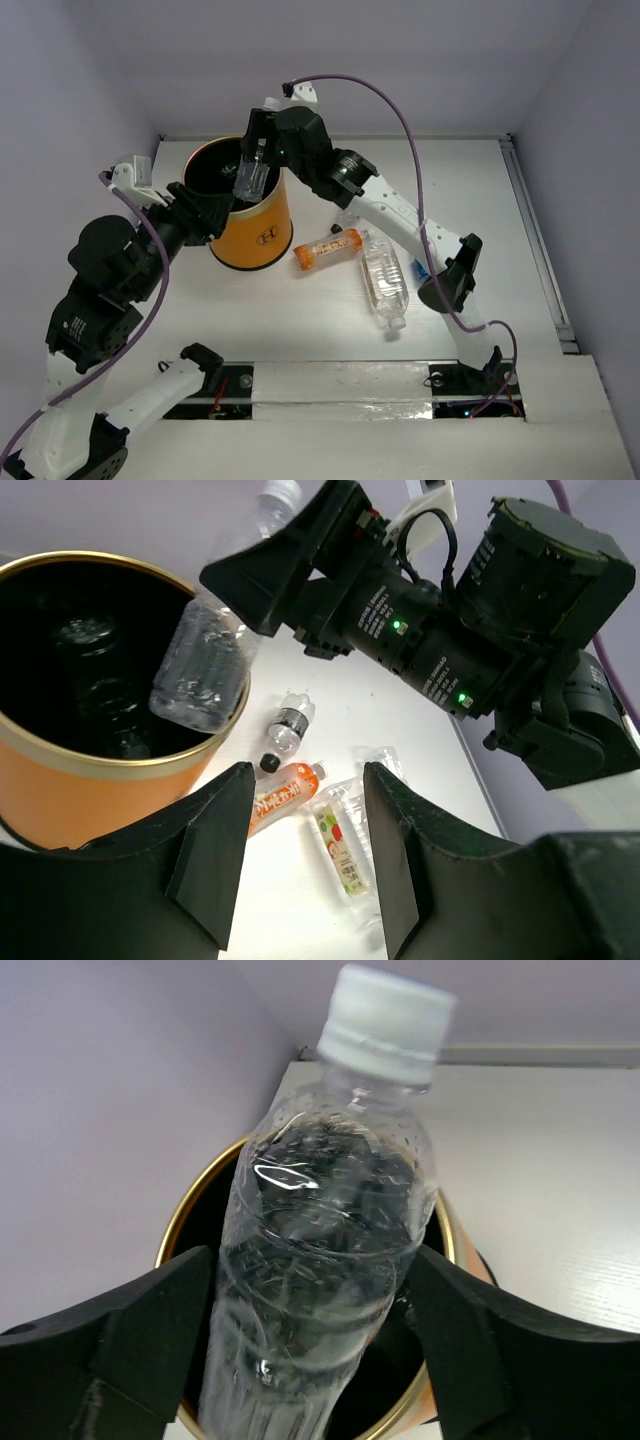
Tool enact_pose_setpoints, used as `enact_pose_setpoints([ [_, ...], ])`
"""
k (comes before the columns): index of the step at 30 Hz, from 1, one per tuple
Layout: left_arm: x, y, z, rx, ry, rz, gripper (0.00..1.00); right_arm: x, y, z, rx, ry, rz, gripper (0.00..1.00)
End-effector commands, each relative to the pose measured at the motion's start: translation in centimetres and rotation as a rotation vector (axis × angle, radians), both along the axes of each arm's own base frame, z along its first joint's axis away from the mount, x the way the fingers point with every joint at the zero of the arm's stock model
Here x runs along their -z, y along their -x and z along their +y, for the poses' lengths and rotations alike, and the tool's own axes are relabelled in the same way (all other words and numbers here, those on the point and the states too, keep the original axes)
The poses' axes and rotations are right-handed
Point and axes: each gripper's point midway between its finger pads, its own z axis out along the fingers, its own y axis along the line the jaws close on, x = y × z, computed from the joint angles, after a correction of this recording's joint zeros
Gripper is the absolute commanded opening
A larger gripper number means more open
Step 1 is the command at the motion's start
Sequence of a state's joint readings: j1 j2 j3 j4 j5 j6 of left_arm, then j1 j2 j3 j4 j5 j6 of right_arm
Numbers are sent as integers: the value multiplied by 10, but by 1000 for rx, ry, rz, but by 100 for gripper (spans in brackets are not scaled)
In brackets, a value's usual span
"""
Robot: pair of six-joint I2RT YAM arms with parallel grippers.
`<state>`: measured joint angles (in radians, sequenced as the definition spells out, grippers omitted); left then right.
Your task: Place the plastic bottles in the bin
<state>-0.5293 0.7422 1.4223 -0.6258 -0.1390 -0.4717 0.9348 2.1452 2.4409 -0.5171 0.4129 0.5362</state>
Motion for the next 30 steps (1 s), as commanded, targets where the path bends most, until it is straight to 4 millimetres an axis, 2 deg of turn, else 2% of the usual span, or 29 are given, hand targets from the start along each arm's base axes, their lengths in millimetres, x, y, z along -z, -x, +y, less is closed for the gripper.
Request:
enact_pose_setpoints([
  [1,-8,-9,-16,57,7,-40,44,-70,3,-23,25,-94,-121,87],
  [5,-6,-12,-22,75,19,-47,44,-58,-1,-23,16,-64,-113,88],
  [7,-2,-13,-24,78,22,-36,44,-54,-2,-19,10,-61,-108,84],
  [10,3,-15,-28,94,20,-30,45,-46,-3,-14,-2,-54,-87,84],
  [11,5,-14,-33,121,17,-28,45,-45,-3,-15,1,-54,-82,84],
  [12,9,-15,-35,132,8,-21,46,-59,1,-20,4,-77,-98,84],
  [13,17,-18,-38,137,-3,-6,46,-56,2,-23,9,-70,-94,84],
  [14,23,-20,-42,154,-16,5,46,-61,5,-28,15,-78,-100,82],
  [15,26,-20,-48,183,-18,6,46,-69,3,-38,32,-95,-115,78],
  [16,30,-21,-50,193,-23,11,46,-76,12,-52,38,-100,-119,72],
  [18,43,-26,-60,230,-40,20,44,-89,16,-77,84,-117,-146,36],
  [19,52,-28,-63,244,-52,34,39,-117,28,-106,106,-161,-182,21],
  [20,58,-31,-70,265,-65,43,36,-89,28,-115,120,-111,-149,8],
  [21,61,-30,-78,304,-83,35,30,-92,29,-132,147,-123,-161,4],
  [22,69,-31,-84,322,-100,46,23,-115,47,-160,162,-170,-194,1],
  [23,78,-35,-91,336,-122,62,20,-80,47,-170,175,-118,-150,0],
  [25,86,-33,-107,378,-171,55,12,-69,53,-201,210,-134,-137,0],
  [26,96,-40,-114,372,-206,70,11,-50,66,-222,220,-123,-116,0],
  [27,102,-35,-127,409,-235,74,11,-40,69,-237,240,-126,-98,0],
  [29,119,-41,-143,436,-307,86,14,-20,81,-258,264,-116,-70,0],
  [30,126,-44,-146,429,-338,93,17,0,94,-274,277,-95,-43,0],
])
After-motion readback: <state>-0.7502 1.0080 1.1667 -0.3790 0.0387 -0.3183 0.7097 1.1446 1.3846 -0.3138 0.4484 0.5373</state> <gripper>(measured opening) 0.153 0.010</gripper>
